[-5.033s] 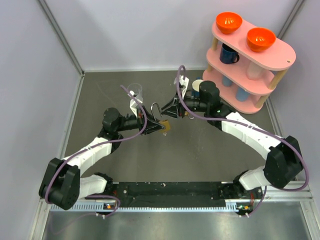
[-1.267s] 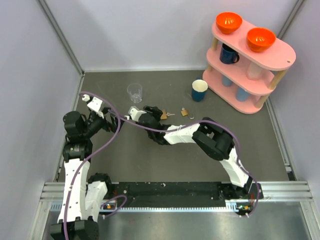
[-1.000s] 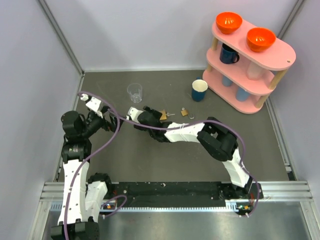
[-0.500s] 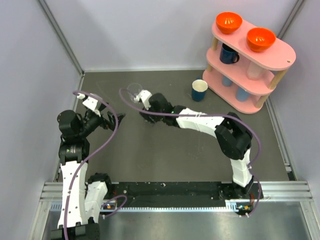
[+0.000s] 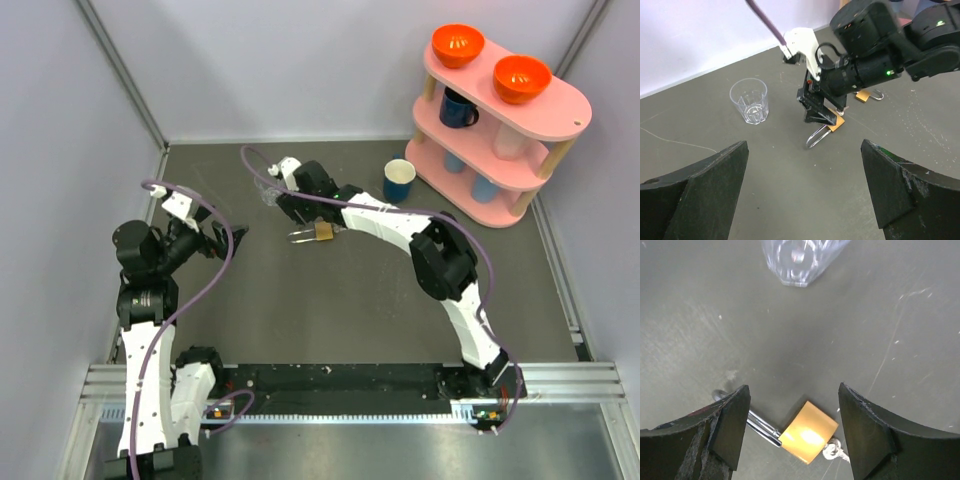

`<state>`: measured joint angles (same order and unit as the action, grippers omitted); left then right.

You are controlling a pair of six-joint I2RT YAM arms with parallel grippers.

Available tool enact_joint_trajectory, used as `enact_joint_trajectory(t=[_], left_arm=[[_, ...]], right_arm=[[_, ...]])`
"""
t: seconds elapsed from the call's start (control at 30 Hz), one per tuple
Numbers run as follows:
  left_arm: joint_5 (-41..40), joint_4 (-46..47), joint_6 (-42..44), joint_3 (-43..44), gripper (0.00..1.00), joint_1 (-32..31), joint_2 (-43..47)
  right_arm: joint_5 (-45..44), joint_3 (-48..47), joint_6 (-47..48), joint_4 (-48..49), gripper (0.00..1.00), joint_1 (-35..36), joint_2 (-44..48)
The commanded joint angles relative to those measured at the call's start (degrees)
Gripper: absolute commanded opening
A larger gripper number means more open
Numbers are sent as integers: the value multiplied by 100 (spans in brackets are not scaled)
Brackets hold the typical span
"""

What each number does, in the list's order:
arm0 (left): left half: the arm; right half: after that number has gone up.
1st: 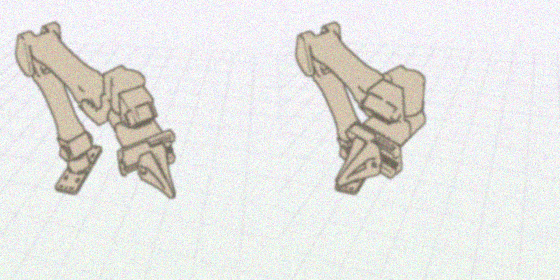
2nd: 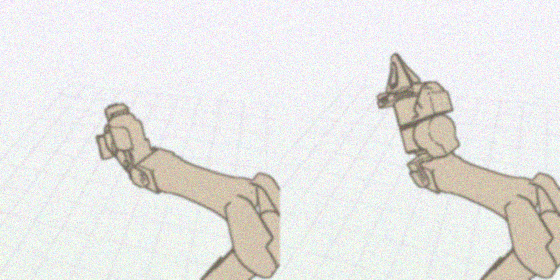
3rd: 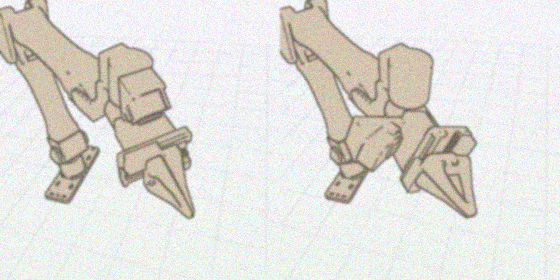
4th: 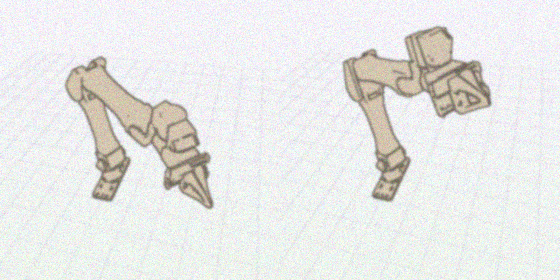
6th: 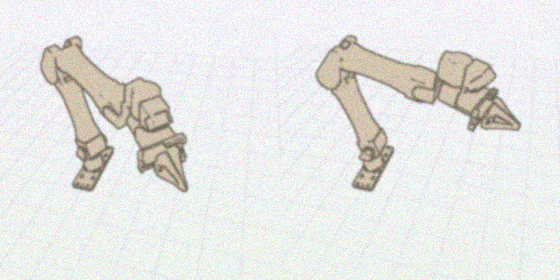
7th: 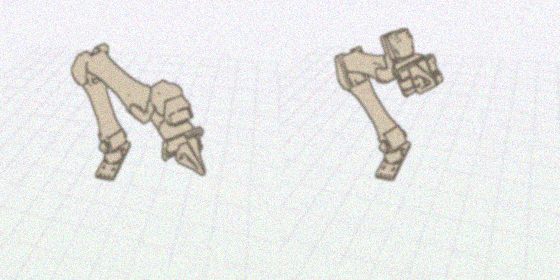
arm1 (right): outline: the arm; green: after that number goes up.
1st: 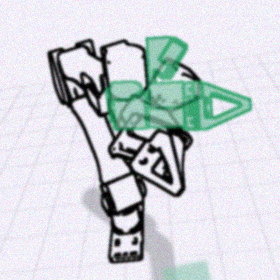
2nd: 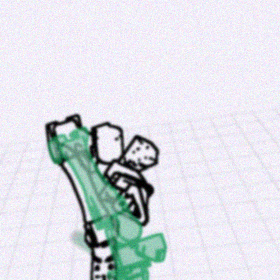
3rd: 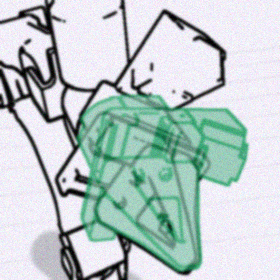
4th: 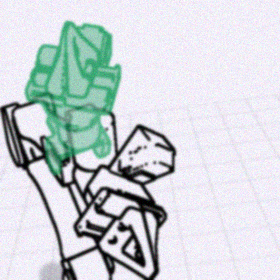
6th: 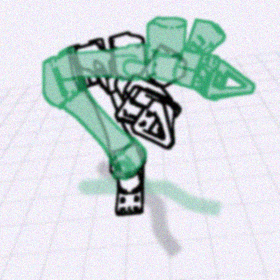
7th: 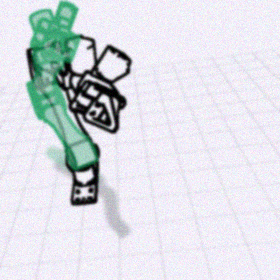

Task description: Unlock with the key

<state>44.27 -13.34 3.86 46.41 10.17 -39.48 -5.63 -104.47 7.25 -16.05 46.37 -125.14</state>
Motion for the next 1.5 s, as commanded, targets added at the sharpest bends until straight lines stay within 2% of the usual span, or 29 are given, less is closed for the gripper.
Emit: enact_joint_trajectory(t=[0.0,0.2,0.4,0.8,0.93,1.1,1.13,1.17,1.33,1.47], left_arm=[[55,315,-96,175,99,64,29],[82,412,-166,122,99,72,-33],[134,429,-175,87,99,90,-33],[161,412,-245,87,99,90,20],[108,368,-272,175,99,108,-7],[-59,-9,-184,639,99,99,-182],[-120,-202,-97,719,99,99,-209],[-234,-291,-70,868,99,99,-252],[-384,-897,133,1221,99,107,-551],[-297,-986,185,1256,99,108,-674]], right_arm=[[536,-477,-364,-678,70,-224,-239],[1353,-654,-434,-1215,68,-365,-388],[2170,-320,-513,-1488,65,-374,-134],[1855,260,-268,-1471,63,-365,112],[1697,505,-92,-1445,68,-374,735],[1469,1068,276,-1445,78,-400,2080],[1425,1173,330,-1427,83,-418,2308],[1372,1383,391,-1418,99,-418,2676],[1055,2209,848,-1348,99,-523,3785],[1186,2834,849,-1103,99,-892,4795]])
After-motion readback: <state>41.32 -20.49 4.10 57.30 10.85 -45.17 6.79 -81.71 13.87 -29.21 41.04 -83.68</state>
